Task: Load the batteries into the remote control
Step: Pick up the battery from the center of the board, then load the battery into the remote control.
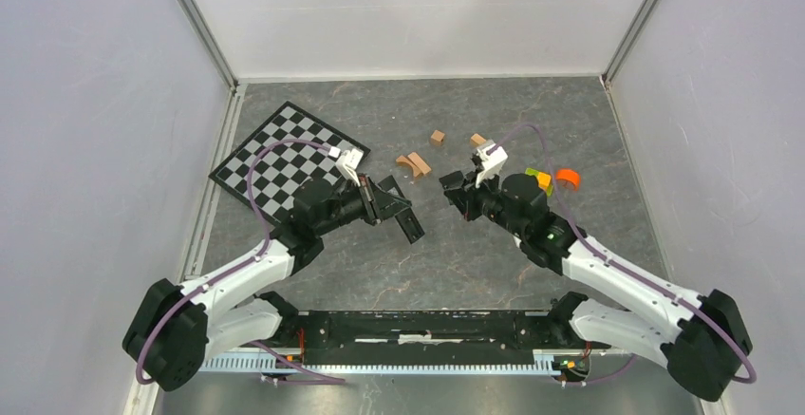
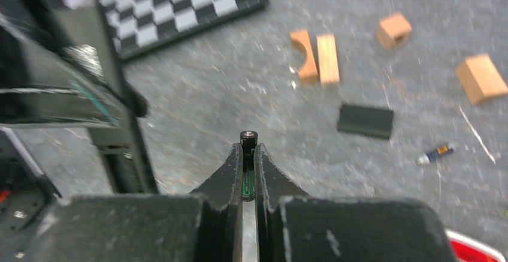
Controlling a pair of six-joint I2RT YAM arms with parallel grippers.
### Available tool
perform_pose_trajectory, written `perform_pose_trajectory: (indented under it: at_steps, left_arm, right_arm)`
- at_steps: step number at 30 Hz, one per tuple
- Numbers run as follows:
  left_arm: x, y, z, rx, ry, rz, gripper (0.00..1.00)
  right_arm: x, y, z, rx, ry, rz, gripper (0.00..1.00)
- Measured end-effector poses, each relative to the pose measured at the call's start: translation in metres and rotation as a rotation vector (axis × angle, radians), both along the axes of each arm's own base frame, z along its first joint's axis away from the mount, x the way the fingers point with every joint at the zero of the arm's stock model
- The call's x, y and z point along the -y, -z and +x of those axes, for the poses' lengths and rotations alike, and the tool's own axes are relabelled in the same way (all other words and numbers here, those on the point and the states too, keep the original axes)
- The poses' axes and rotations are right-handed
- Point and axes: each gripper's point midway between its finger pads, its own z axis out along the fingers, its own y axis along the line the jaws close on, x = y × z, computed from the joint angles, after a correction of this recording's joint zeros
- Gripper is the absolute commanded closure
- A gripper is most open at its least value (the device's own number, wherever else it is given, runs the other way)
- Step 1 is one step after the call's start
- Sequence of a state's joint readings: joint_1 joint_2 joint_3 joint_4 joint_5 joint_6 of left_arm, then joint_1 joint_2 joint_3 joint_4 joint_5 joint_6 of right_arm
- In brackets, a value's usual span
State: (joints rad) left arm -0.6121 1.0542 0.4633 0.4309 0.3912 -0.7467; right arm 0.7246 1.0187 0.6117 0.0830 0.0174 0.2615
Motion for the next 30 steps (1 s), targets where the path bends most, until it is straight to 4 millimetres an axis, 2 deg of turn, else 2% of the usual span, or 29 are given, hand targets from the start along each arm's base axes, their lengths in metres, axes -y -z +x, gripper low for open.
perform_pose_trajectory:
  at_steps: [5, 12, 17, 24, 30]
  left_arm:
    - [0.005, -0.020, 0.003, 0.006, 0.006, -0.063, 0.98]
    - [0.013, -0.035, 0.004, -0.040, 0.017, -0.137, 0.98]
    - [0.015, -0.042, 0.006, -0.071, 0.015, -0.171, 0.98]
    - [0.014, -0.047, 0.005, -0.103, 0.021, -0.199, 0.98]
    - [0.016, -0.054, 0.003, -0.106, 0.035, -0.230, 0.98]
  right_arm:
    - [-0.020, -0.050, -0.013, 0.106, -0.091, 0.154, 0.93]
    - [-0.051, -0.077, -0.042, 0.151, -0.252, 0.257, 0.94]
    - [-0.060, -0.078, -0.056, 0.159, -0.319, 0.266, 0.94]
    - [-0.065, -0.071, -0.062, 0.153, -0.359, 0.245, 0.94]
    - [-0.068, -0.053, -0.066, 0.120, -0.379, 0.223, 0.94]
